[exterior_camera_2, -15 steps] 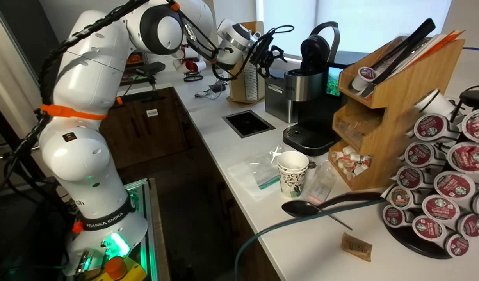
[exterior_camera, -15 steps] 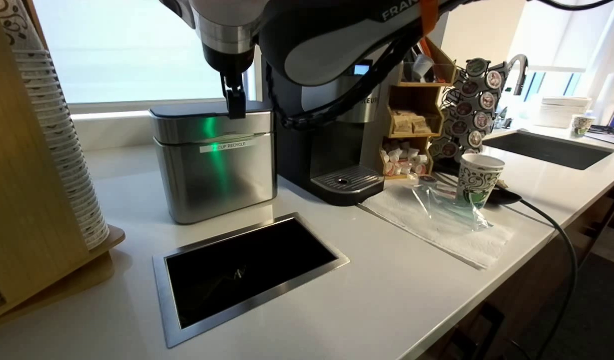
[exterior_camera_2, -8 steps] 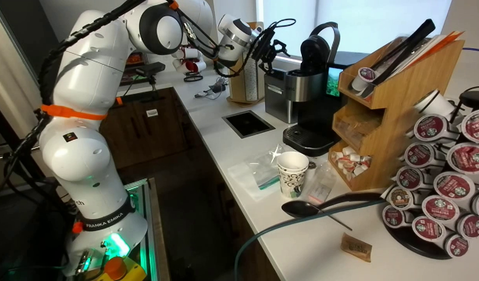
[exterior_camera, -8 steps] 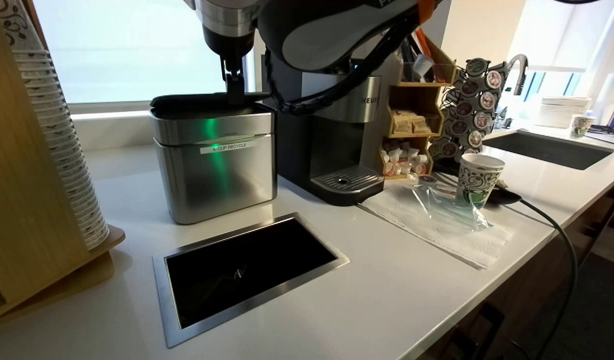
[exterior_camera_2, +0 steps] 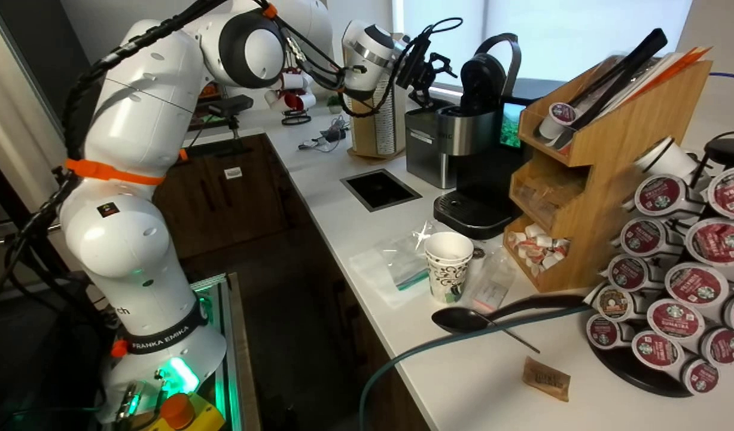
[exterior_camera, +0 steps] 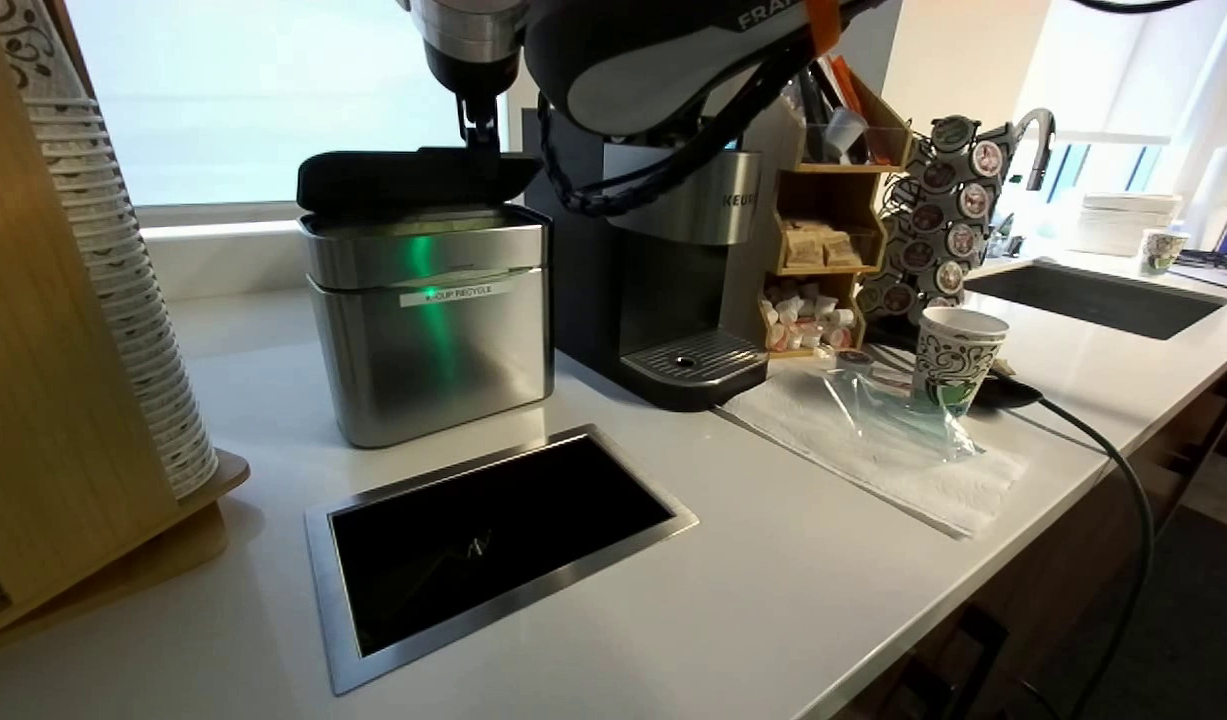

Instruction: Open the recycling bin

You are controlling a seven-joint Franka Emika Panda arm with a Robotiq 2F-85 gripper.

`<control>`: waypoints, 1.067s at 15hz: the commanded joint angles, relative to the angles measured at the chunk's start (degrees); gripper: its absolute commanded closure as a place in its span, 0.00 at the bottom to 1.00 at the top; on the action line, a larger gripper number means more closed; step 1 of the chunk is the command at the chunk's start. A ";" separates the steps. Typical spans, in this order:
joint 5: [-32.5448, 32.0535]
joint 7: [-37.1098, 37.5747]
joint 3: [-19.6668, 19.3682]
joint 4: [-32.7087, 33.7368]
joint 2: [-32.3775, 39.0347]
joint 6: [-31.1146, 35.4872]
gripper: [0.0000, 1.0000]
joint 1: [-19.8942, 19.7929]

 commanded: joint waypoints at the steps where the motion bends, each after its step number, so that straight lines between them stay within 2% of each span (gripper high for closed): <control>1: -1.34 0.14 -1.30 6.47 3.99 -0.88 0.00 0.91; 10: 0.63 -2.15 -2.85 18.26 10.38 -1.05 0.00 0.59; 16: 2.47 -3.73 -3.61 23.07 13.45 -1.22 0.00 0.55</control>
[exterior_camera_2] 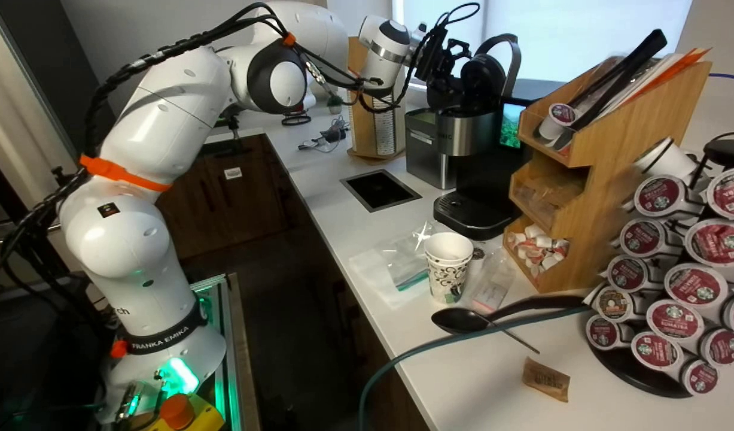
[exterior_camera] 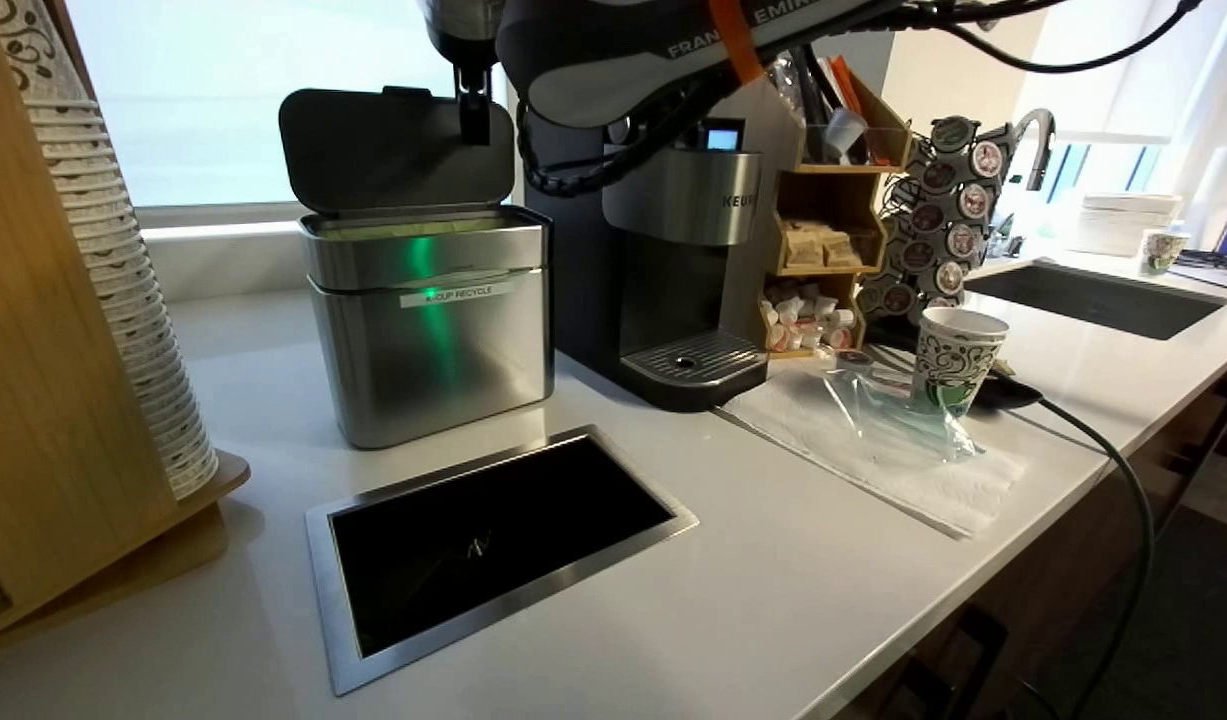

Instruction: Open the recycling bin

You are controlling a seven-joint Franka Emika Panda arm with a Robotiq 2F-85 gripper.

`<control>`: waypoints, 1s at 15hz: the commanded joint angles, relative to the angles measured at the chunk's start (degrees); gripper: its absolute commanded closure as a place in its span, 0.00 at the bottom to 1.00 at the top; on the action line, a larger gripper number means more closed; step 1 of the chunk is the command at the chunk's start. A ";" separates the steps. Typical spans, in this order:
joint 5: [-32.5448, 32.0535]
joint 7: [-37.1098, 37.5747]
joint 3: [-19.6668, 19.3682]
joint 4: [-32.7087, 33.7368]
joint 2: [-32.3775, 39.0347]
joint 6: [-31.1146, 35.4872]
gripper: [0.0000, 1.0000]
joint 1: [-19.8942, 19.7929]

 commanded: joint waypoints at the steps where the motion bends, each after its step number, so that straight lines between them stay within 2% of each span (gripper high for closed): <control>1: 2.46 -2.79 -0.68 5.67 3.80 -1.17 0.00 0.42; 8: 3.64 -3.37 -2.34 9.99 6.30 -1.44 0.00 0.92; 13: 2.85 -1.94 0.74 3.53 1.85 -0.36 0.00 1.08; 15: 1.75 1.09 1.08 0.29 -0.34 -0.62 0.00 2.21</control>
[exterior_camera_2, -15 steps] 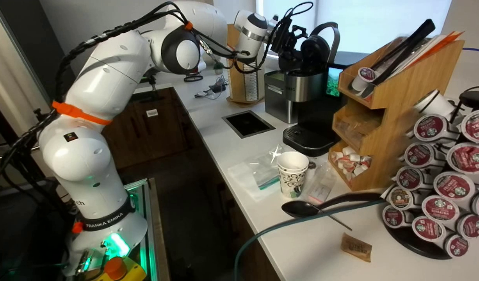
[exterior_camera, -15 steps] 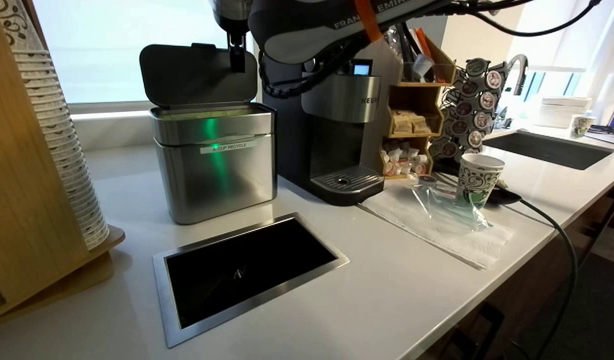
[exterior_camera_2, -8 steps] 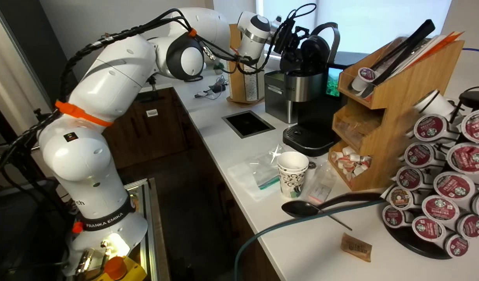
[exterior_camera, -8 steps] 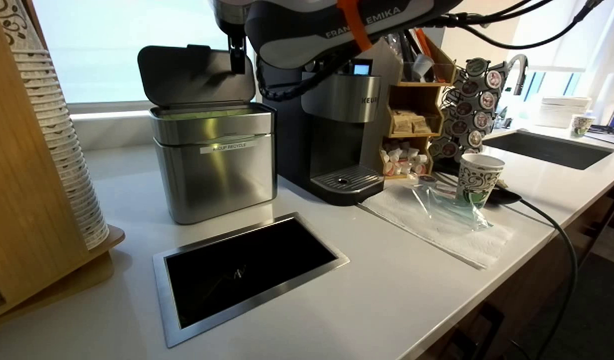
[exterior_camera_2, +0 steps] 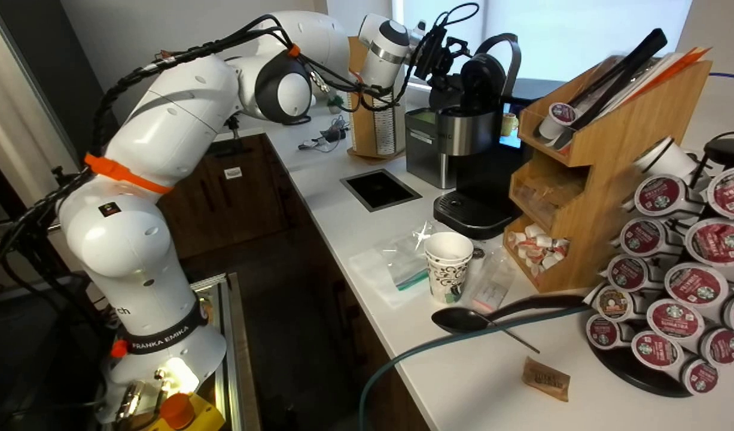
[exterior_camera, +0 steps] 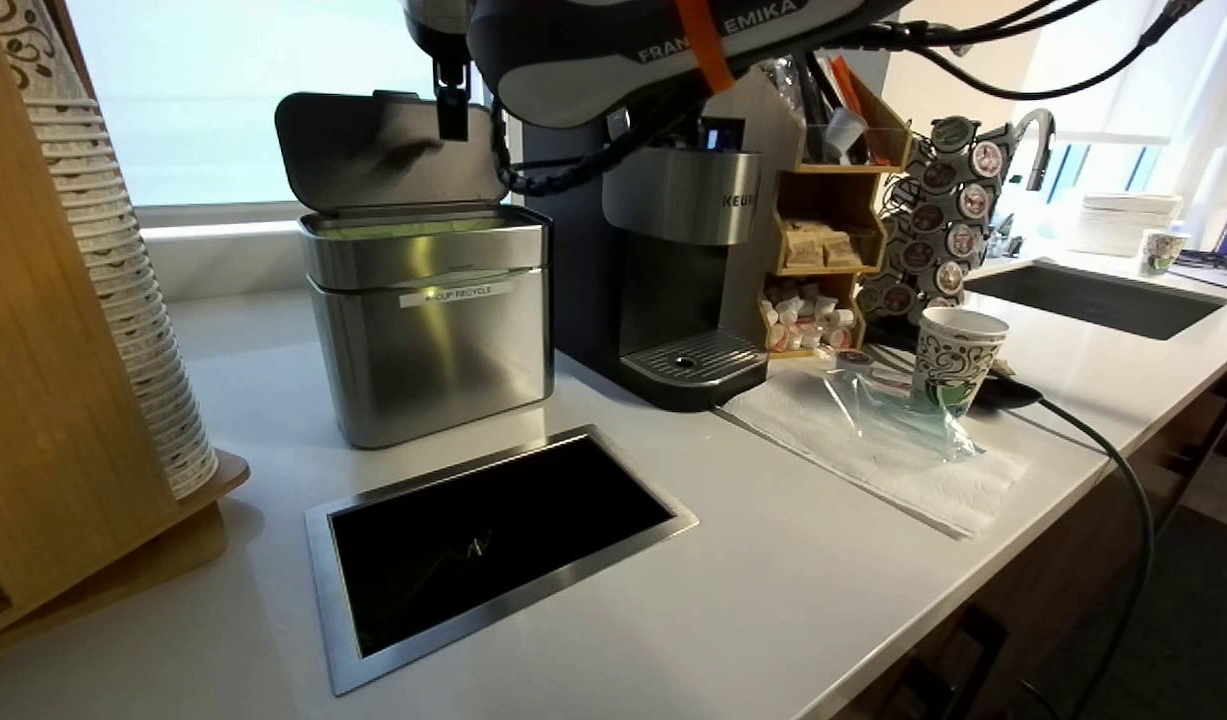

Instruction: Open the recycling bin

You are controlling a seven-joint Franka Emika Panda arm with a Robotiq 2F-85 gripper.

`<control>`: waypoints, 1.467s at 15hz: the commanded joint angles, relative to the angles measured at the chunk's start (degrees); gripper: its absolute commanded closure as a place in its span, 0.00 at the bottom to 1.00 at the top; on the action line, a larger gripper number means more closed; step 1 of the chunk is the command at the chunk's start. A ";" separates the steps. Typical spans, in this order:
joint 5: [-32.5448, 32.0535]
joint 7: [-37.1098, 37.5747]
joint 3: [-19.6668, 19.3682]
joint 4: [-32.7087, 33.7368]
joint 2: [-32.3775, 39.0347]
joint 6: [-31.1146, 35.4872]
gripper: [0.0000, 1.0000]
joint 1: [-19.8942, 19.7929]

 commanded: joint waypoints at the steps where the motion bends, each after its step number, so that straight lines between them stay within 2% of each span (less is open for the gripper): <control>1: -1.61 6.07 -0.42 -7.49 -5.26 -2.09 0.00 2.83; 5: -3.03 15.07 -1.24 -15.50 -10.41 -5.10 0.00 5.42; 9: -2.06 25.79 -1.76 -25.41 -17.53 -16.83 0.00 6.96; 12: 0.40 34.42 -0.55 -32.52 -23.24 -22.48 0.00 6.66; 16: 2.91 46.87 0.63 -42.56 -31.24 -18.28 0.00 5.03; 18: 0.58 54.41 0.39 -47.72 -35.23 -13.76 0.00 4.72; 19: -0.89 58.06 2.41 -49.94 -37.14 -12.56 0.00 3.01; 21: -2.94 65.52 3.13 -55.20 -41.20 -8.45 0.00 1.60; 22: -1.31 58.56 4.20 -46.35 -34.93 -13.21 0.00 1.64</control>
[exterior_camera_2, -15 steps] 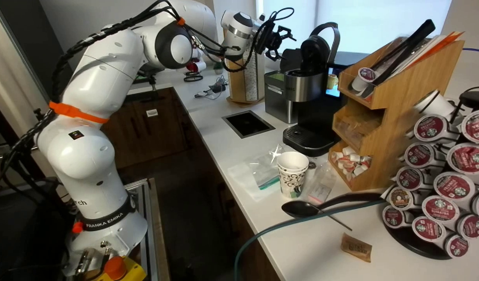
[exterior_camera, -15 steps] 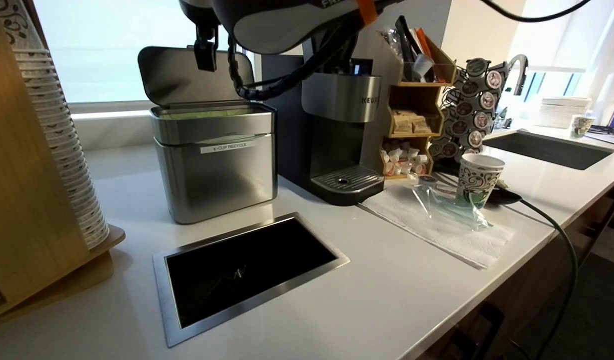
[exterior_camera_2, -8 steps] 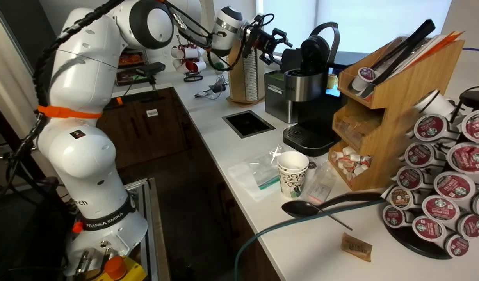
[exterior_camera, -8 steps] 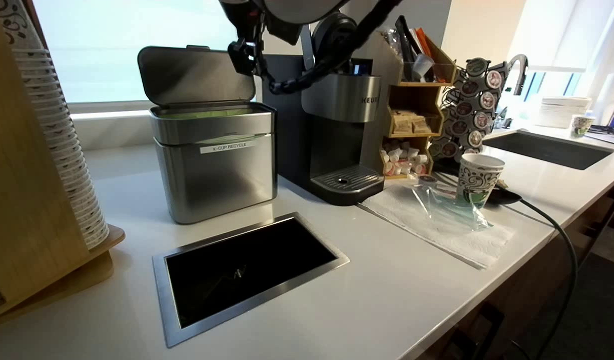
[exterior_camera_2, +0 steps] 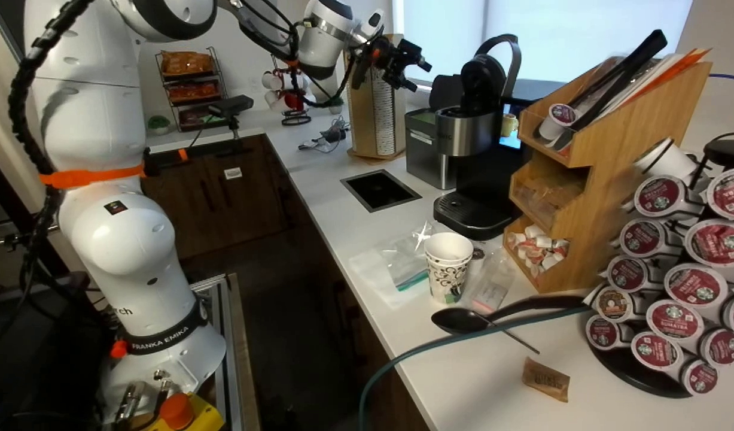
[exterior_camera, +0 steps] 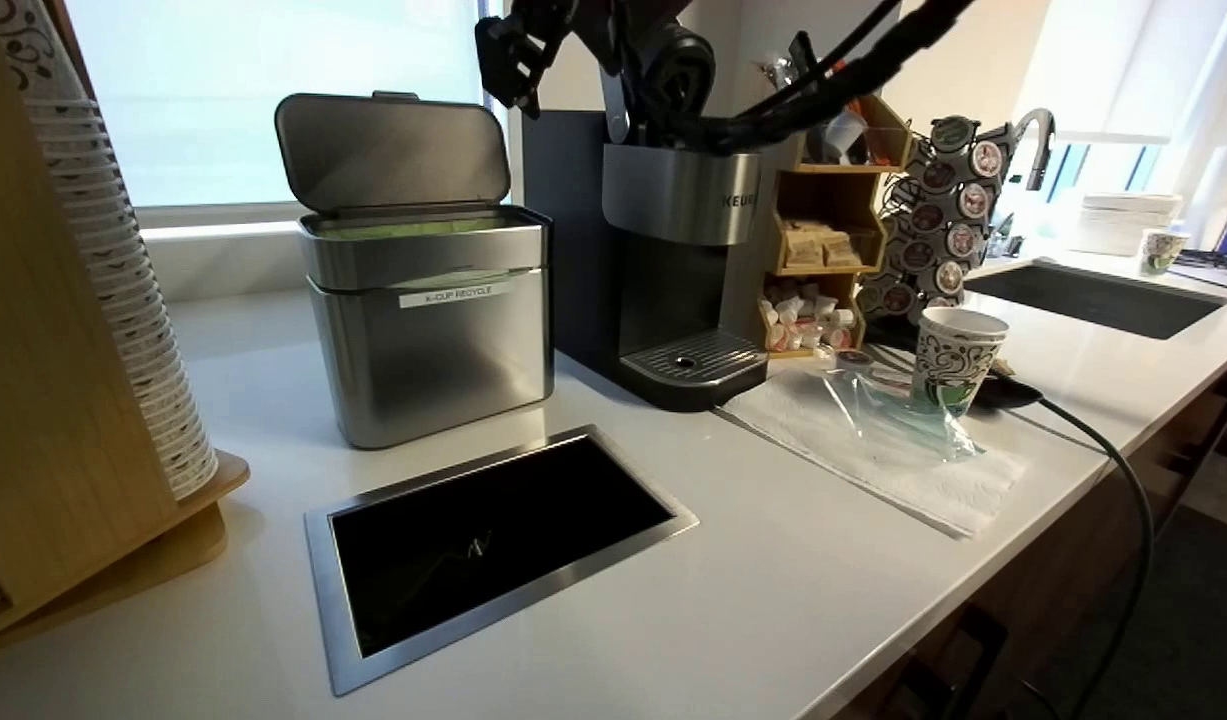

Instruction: Open the recycling bin

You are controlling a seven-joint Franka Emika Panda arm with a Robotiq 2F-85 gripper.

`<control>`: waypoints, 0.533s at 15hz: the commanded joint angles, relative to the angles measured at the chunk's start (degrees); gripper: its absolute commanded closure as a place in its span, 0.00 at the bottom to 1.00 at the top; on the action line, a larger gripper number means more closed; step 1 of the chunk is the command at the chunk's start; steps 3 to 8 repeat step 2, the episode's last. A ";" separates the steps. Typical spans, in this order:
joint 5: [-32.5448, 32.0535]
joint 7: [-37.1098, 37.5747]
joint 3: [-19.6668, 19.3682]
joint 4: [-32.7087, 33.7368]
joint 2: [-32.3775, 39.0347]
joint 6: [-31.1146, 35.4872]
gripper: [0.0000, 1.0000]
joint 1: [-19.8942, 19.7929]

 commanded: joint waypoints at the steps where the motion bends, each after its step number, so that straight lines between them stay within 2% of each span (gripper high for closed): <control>1: -1.06 2.43 3.09 -1.94 -1.60 0.75 0.00 -2.88; 2: -1.32 3.77 3.36 -3.76 -3.00 1.48 0.00 -3.35; 8: -1.32 3.77 3.36 -3.76 -3.00 1.48 0.00 -3.35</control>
